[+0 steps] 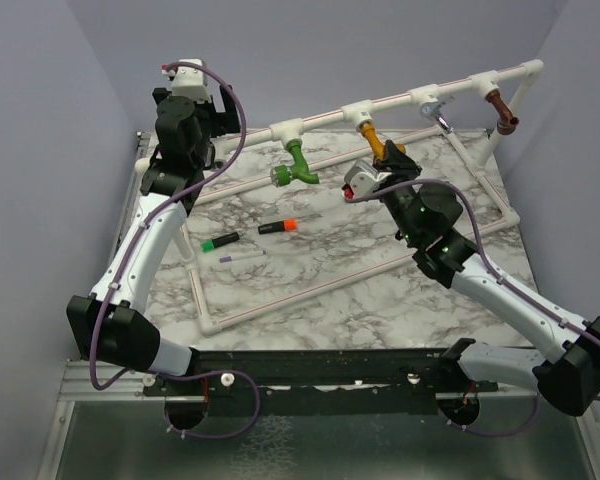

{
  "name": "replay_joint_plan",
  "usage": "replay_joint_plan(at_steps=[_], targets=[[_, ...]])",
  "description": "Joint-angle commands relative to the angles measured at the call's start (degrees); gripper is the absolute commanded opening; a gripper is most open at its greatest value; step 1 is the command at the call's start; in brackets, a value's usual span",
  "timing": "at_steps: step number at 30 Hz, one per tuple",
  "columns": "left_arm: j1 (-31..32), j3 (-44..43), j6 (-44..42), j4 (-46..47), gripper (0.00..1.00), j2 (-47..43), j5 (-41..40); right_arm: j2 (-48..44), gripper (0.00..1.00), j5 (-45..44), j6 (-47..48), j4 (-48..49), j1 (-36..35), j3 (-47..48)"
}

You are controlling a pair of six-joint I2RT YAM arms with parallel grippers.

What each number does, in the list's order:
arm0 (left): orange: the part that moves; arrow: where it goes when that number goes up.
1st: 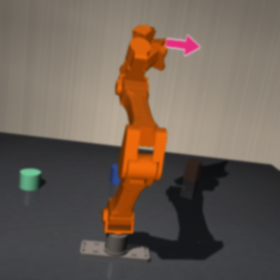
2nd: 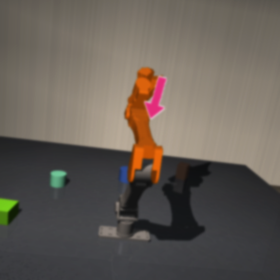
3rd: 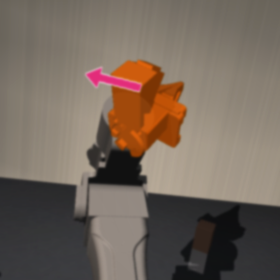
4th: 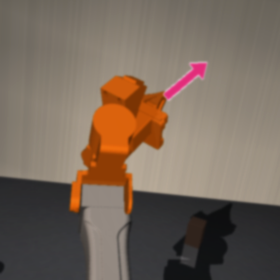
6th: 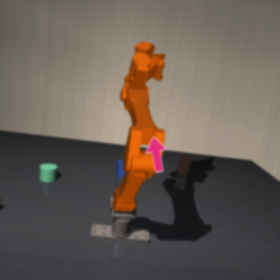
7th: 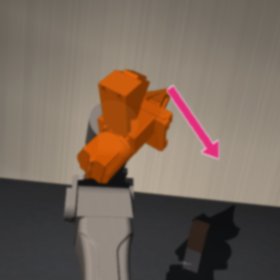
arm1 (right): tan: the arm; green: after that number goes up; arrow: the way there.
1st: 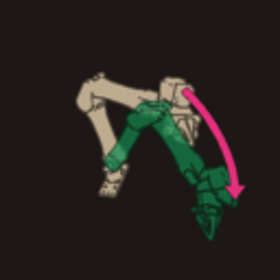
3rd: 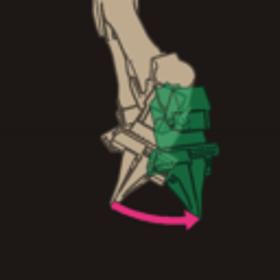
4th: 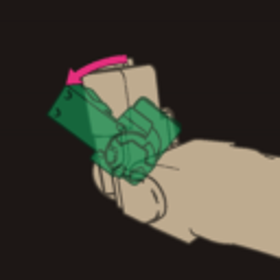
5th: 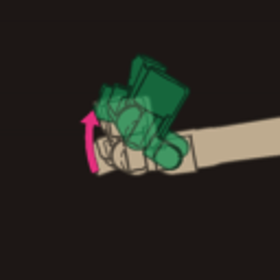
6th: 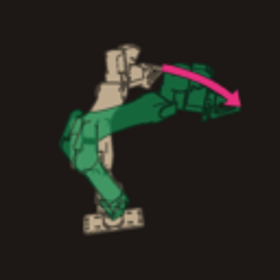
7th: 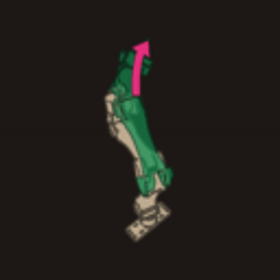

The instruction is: Install the water faucets

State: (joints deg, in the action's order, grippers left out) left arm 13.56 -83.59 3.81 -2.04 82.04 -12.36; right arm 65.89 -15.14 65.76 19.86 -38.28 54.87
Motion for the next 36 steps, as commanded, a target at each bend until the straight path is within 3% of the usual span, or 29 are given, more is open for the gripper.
replay_joint_plan(at_steps=[1, 17, 24, 36], targets=[[-0.4, 3.7, 0.0, -10.5, 0.99, 4.1, 0.7, -0.3, 0.01, 1.0, -12.1, 1.9, 0.4, 3.3], [-0.8, 3.6, 0.4, -10.5, 0.99, 4.0, 1.5, -1.4, 0.01, -0.6, -48.6, -2.2, 0.4, 7.1], [-0.8, 3.6, 0.5, -10.5, 0.99, 4.1, 1.7, -1.6, 0.00, -1.7, -70.0, -3.9, 0.4, 8.7], [-1.1, 3.5, 0.6, -10.6, 0.99, 4.0, 1.8, -3.9, 0.00, -4.6, -105.5, 4.5, 0.4, 2.6]])
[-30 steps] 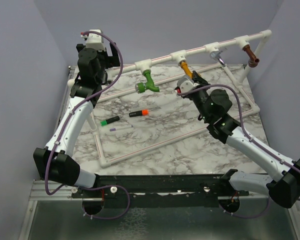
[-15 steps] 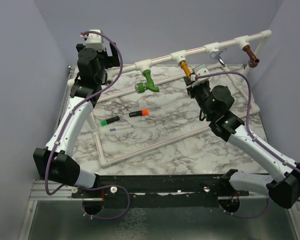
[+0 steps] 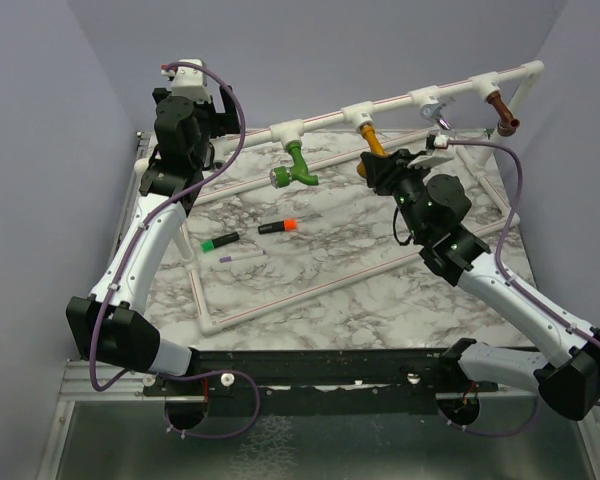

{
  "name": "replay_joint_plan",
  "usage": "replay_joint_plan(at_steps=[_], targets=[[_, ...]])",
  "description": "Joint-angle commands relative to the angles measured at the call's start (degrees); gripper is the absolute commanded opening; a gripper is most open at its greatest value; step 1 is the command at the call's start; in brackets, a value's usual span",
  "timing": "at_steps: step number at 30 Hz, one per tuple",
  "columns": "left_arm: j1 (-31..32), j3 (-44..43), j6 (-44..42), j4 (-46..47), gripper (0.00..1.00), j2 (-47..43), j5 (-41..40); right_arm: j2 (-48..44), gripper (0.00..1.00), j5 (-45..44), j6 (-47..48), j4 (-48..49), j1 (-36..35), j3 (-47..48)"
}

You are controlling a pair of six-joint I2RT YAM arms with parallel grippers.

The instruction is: Install the water faucets

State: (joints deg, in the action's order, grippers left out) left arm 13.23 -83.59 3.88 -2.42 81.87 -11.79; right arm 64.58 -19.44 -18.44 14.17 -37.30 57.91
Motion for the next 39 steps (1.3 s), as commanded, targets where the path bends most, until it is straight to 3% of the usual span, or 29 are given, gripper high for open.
replay_joint_plan(at_steps=[1, 13, 22, 26, 28, 33, 39], targets=[[-0.7, 3.5, 0.5, -10.2, 0.99, 4.3, 1.2, -2.6, 0.01, -0.6, -23.9, 10.7, -0.6, -0.7], [-1.1, 3.4, 0.8, -10.3, 0.99, 4.4, 1.7, -2.3, 0.01, -2.2, -55.7, 18.6, -0.6, -7.4], [-1.2, 3.4, 0.7, -10.4, 0.99, 4.4, 1.5, -4.2, 0.01, -3.5, -71.7, 11.1, -0.6, -5.8], [-1.3, 3.4, 0.6, -10.4, 0.99, 4.4, 1.4, -4.1, 0.01, -2.4, -72.6, 10.3, -0.6, -5.5], [-1.3, 3.4, 0.6, -10.4, 0.99, 4.4, 1.3, -4.0, 0.07, -2.5, -72.2, 7.2, -0.6, -4.3], [-1.3, 3.4, 0.6, -10.4, 0.99, 4.6, 1.3, -4.7, 0.40, -3.1, -69.9, 5.7, -0.6, -4.6], [-1.4, 3.4, 0.6, -10.4, 0.99, 4.8, 1.3, -5.9, 0.62, -3.5, -67.8, 5.5, -0.6, -5.6]])
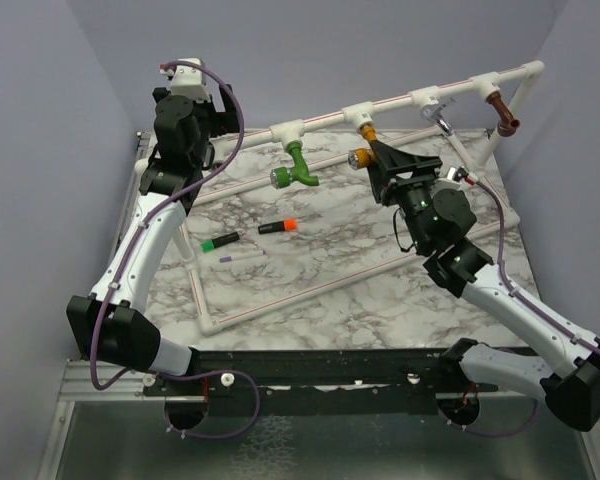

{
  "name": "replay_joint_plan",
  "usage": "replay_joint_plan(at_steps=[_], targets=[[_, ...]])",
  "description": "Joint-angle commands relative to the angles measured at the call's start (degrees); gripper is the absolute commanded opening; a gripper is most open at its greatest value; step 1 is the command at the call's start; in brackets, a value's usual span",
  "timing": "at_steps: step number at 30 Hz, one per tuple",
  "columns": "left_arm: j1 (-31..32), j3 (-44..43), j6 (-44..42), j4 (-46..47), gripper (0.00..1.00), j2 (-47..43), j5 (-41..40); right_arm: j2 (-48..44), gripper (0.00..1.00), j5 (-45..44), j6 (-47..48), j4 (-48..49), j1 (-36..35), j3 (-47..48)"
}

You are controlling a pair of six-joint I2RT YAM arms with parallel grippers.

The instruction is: Install the water faucets

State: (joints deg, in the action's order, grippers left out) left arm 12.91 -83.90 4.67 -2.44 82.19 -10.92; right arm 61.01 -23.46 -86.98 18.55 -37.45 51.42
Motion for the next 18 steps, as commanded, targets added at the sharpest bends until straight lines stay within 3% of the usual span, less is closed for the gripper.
replay_joint_plan(at_steps=[1, 7, 18], targets=[[-1.1, 3.7, -0.2, -10.4, 0.99, 4.5, 0.4, -2.6, 0.65, 0.5, 1.1, 1.1, -0.4, 0.7], [-1.1, 3.7, -0.1, -10.4, 0.99, 4.5, 0.4, -5.0, 0.76, 0.2, 4.1, -2.6, -0.5, 0.3], [-1.1, 3.7, -0.2, -10.4, 0.99, 4.7, 0.4, -13.7, 0.82, 2.4, 18.4, -11.5, -0.4, -2.6]])
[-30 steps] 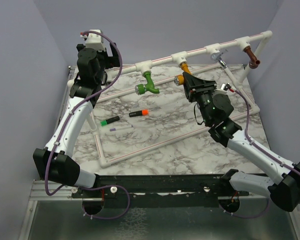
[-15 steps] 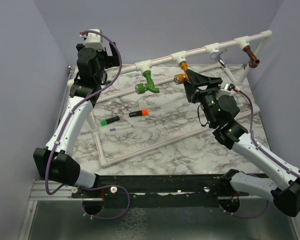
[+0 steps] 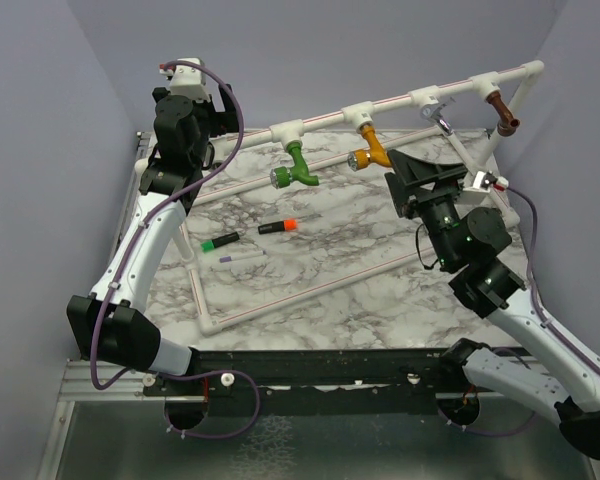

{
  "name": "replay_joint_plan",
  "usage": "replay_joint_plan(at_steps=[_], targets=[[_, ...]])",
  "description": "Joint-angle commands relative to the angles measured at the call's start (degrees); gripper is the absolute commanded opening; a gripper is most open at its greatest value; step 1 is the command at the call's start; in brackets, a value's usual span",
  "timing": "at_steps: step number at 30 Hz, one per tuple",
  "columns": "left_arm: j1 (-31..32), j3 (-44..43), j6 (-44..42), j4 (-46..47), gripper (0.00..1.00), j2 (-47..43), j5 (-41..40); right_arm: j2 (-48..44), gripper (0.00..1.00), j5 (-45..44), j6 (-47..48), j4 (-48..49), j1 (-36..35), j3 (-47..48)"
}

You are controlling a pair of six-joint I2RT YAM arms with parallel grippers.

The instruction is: Install the water faucets

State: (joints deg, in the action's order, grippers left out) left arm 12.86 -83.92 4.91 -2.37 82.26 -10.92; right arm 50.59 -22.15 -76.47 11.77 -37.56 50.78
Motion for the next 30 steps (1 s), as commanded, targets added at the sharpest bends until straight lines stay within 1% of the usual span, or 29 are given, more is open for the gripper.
replay_joint_plan(at_steps=[1, 5, 11, 13, 18, 22, 23, 27, 30], targets=[[-1.1, 3.8, -0.4, -10.5, 0.99, 4.7, 0.4, -4.2, 0.82, 0.9, 9.4, -5.6, -0.4, -2.2], [-1.0, 3.8, -0.3, -10.5, 0.99, 4.7, 0.5, -6.8, 0.81, 1.5, 18.1, -6.9, -0.4, -2.5], [-1.1, 3.8, -0.2, -10.5, 0.99, 4.9, 0.6, -8.9, 0.81, 3.1, 35.8, -8.1, -0.3, -1.0], [-1.1, 3.8, -0.2, -10.5, 0.99, 4.8, 0.6, -8.8, 0.81, 5.3, 43.5, -8.1, -0.4, 0.1], [-1.0, 3.8, -0.1, -10.4, 0.99, 4.8, 0.9, -8.0, 0.81, 8.4, 62.8, -11.6, -0.3, 4.4], [-1.0, 3.7, -0.1, -10.5, 0.99, 4.9, 0.8, -7.0, 0.81, 13.0, 81.0, -15.6, -0.3, 7.7], [-1.1, 3.7, -0.1, -10.5, 0.99, 4.8, 0.8, -6.5, 0.81, 14.0, 86.8, -16.8, -0.3, 8.4], [-1.1, 3.7, -0.2, -10.5, 0.99, 4.8, 0.7, -6.5, 0.81, 16.2, 102.3, -19.0, -0.3, 8.1], [-1.1, 3.7, -0.2, -10.5, 0.99, 4.8, 0.8, -7.2, 0.81, 18.2, 112.6, -18.3, -0.3, 6.6]])
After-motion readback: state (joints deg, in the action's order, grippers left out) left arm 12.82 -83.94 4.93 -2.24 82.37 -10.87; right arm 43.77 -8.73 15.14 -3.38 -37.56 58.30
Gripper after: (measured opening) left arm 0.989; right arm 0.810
